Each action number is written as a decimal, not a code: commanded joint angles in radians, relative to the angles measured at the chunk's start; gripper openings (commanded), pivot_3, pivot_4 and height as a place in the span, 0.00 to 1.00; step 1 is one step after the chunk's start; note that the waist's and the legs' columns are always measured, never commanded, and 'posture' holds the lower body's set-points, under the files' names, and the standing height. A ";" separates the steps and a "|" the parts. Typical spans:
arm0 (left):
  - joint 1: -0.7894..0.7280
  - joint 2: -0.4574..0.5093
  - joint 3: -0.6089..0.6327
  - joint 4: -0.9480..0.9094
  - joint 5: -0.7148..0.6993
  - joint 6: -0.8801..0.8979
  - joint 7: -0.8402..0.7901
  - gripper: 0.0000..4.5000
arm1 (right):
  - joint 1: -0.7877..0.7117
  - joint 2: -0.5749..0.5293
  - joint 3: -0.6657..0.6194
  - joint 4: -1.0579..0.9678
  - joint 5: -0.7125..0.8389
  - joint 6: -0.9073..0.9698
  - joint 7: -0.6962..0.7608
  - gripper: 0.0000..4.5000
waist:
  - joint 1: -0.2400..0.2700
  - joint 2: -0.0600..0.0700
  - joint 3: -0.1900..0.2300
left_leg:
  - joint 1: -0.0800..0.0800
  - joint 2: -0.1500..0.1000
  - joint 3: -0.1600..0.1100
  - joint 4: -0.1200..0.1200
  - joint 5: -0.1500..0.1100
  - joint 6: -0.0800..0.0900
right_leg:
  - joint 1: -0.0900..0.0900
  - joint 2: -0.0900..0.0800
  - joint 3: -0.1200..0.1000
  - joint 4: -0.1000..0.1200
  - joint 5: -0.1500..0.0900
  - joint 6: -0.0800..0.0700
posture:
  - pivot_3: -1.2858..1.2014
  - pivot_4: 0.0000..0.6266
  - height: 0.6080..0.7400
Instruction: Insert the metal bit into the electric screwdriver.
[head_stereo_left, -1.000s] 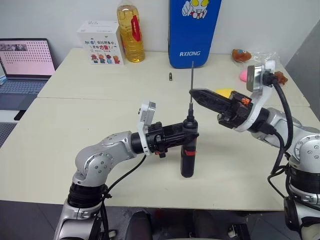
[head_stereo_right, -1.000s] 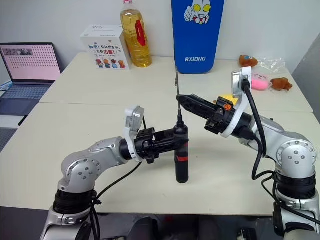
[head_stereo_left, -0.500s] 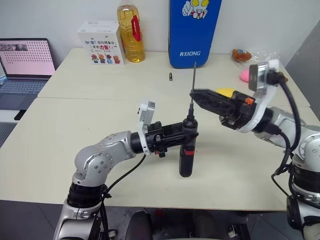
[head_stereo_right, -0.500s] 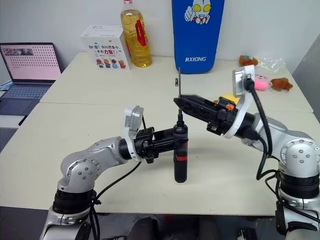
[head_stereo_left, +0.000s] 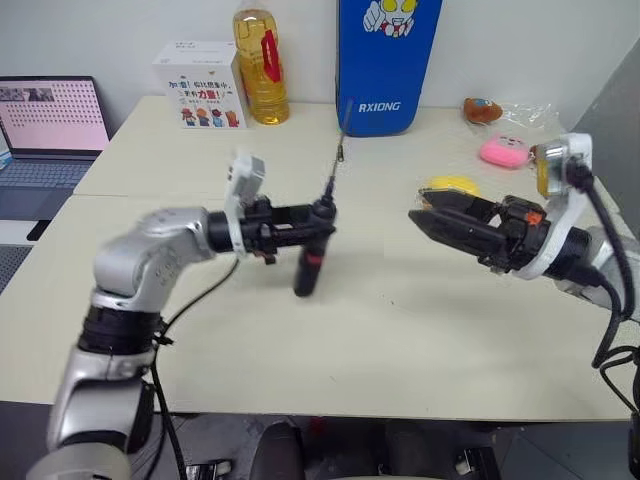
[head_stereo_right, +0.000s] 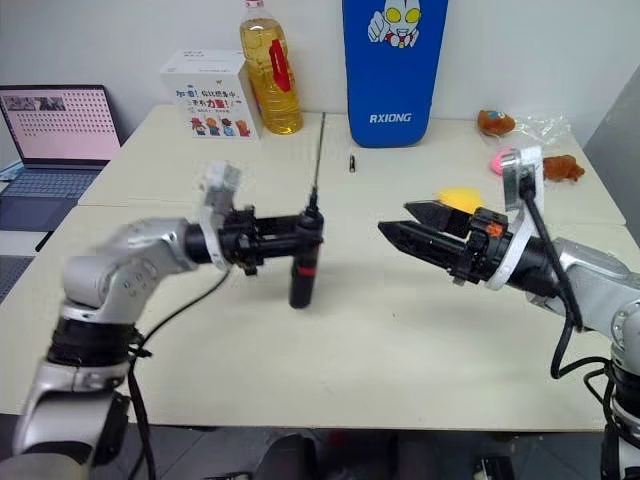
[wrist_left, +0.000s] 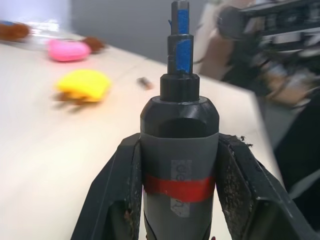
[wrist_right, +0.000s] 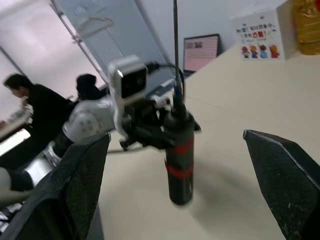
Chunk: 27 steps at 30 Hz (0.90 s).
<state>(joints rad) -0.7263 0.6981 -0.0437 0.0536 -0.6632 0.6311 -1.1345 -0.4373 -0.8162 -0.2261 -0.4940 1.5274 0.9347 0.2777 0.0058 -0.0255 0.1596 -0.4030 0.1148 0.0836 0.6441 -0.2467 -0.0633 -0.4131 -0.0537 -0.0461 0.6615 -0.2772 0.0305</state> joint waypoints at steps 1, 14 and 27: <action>-0.111 0.078 -0.142 0.228 0.267 -0.298 -0.195 0.37 | 0.074 -0.049 0.133 -0.183 -0.308 -0.061 0.067 0.99 | 0.003 0.000 0.000 | 0.000 0.000 0.000 0.000 0.000 0.000 | 0.000 0.000 0.000 0.000 0.000 0.000 | 0.52 0.24 1.00; -0.337 -0.094 -0.389 0.920 0.741 -0.974 -0.289 0.37 | 0.252 0.007 0.323 -0.265 -0.804 -0.225 0.127 0.99 | 0.012 -0.001 -0.001 | -0.008 0.000 0.000 0.003 0.000 0.000 | -0.008 0.001 -0.001 0.003 0.000 0.000 | 0.52 0.24 1.00; -0.420 -0.137 -0.267 1.058 0.733 -1.010 -0.344 0.89 | 0.291 0.093 0.265 -0.201 -0.883 -0.230 0.151 1.00 | 0.015 -0.003 -0.001 | -0.008 0.000 -0.001 0.004 0.000 0.000 | -0.007 0.000 -0.002 0.003 0.000 0.000 | 0.52 0.24 1.00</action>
<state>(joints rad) -1.1048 0.5256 -0.3729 1.1445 0.1180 -0.4077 -1.4270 -0.1307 -0.7280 0.0795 -0.7038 0.6486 0.7246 0.4071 0.0211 -0.0281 0.1589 -0.4112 0.1150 0.0827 0.6475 -0.2463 -0.0631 -0.4206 -0.0532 -0.0479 0.6645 -0.2768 0.0305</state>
